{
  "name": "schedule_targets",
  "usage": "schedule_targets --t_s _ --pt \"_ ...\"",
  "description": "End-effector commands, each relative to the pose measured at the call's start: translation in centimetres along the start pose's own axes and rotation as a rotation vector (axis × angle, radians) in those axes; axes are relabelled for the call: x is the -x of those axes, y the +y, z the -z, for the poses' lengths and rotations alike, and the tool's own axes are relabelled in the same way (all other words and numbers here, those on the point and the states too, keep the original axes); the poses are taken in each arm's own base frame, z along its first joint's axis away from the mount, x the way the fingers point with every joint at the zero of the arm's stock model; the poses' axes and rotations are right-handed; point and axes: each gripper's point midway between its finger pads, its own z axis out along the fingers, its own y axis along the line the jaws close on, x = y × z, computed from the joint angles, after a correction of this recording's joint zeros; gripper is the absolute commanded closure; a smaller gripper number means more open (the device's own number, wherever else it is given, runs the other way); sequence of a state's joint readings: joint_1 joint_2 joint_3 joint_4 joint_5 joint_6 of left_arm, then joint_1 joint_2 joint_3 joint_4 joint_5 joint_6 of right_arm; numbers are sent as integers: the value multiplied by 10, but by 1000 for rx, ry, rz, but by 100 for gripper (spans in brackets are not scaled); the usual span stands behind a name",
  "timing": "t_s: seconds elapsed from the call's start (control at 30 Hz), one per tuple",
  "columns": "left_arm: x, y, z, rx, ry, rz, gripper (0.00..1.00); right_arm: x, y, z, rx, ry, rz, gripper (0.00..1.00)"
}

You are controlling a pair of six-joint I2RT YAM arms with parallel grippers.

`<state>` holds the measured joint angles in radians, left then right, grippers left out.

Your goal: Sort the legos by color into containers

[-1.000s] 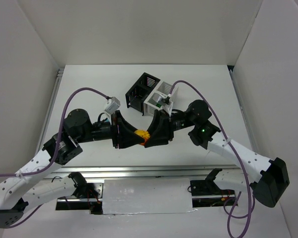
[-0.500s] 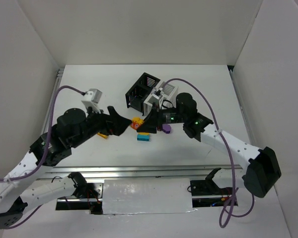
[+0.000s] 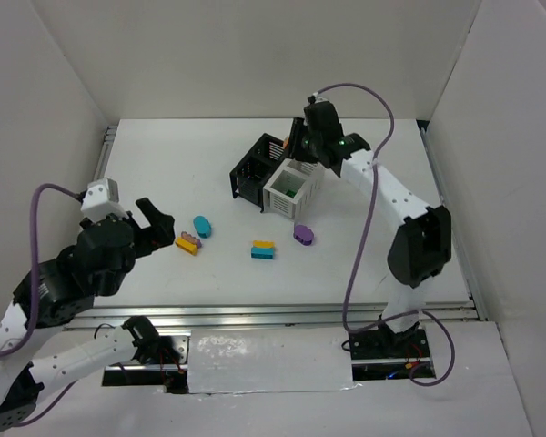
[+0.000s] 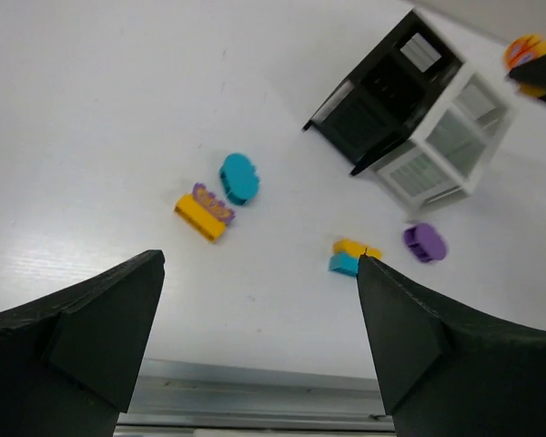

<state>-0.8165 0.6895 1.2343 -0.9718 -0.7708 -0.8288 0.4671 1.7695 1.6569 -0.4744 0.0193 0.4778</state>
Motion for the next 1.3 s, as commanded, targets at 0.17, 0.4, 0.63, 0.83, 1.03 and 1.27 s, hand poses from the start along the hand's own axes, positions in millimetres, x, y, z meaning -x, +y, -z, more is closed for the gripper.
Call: schedule_targets --t_s 0.17,0.4,0.63,0.83,1.03,1.27 --pt "-52 38 -29 283 114 -113 0 8 -73 -22 -341 114 -1 100" --pt "-59 49 -60 356 185 -119 0 9 -78 -27 -333 123 -5 98" --pt "-68 49 -92 321 230 -68 0 0 -74 -26 -293 143 -6 90" --pt "-77 42 -102 276 275 -67 1 0 -72 -25 -286 157 3 71" --pt "-82 47 -105 285 286 -75 1 -2 -72 -25 -284 160 3 45" --pt "-84 53 -109 318 288 -30 0 3 -71 -22 -282 151 6 33"
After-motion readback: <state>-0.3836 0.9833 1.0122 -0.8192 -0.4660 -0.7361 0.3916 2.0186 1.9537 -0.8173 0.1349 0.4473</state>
